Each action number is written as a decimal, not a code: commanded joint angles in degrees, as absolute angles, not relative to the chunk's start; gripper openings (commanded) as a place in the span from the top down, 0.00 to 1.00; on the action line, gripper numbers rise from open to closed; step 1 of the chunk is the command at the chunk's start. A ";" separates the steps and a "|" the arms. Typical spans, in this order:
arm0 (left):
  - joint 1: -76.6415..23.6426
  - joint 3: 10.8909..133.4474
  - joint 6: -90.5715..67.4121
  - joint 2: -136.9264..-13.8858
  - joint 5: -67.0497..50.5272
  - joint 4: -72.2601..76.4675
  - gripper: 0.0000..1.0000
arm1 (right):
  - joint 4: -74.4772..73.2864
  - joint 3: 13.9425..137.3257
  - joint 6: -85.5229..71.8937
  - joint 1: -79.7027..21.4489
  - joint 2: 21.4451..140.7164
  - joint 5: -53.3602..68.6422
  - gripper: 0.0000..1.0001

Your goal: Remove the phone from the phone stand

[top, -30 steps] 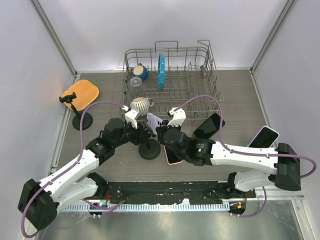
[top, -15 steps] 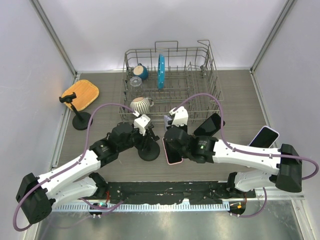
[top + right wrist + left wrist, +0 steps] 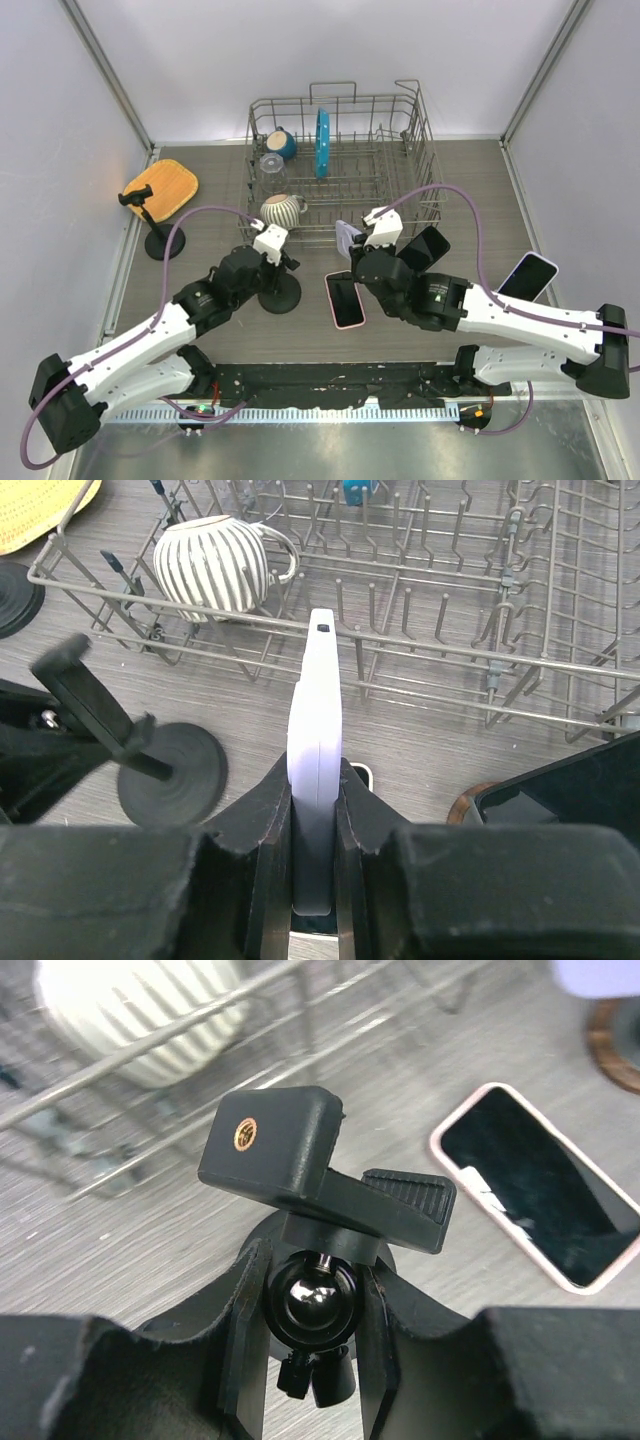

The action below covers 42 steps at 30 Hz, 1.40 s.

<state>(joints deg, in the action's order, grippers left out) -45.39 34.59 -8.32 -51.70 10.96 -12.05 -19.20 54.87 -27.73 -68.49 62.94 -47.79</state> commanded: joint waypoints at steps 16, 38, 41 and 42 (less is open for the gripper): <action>-11.96 43.85 -11.24 -60.36 21.37 -3.79 1.00 | -11.69 49.48 -23.29 -68.55 56.52 -44.39 0.99; -4.57 60.21 -7.56 -87.10 17.41 11.25 0.76 | -12.74 50.01 -18.63 -68.55 57.03 -42.98 0.99; -4.66 60.12 -7.47 -85.17 16.26 10.02 0.56 | -12.83 50.97 -18.54 -68.55 57.92 -42.45 0.99; -4.66 60.12 -7.47 -84.38 16.09 9.58 0.46 | -13.09 51.41 -19.07 -68.55 58.18 -42.19 0.99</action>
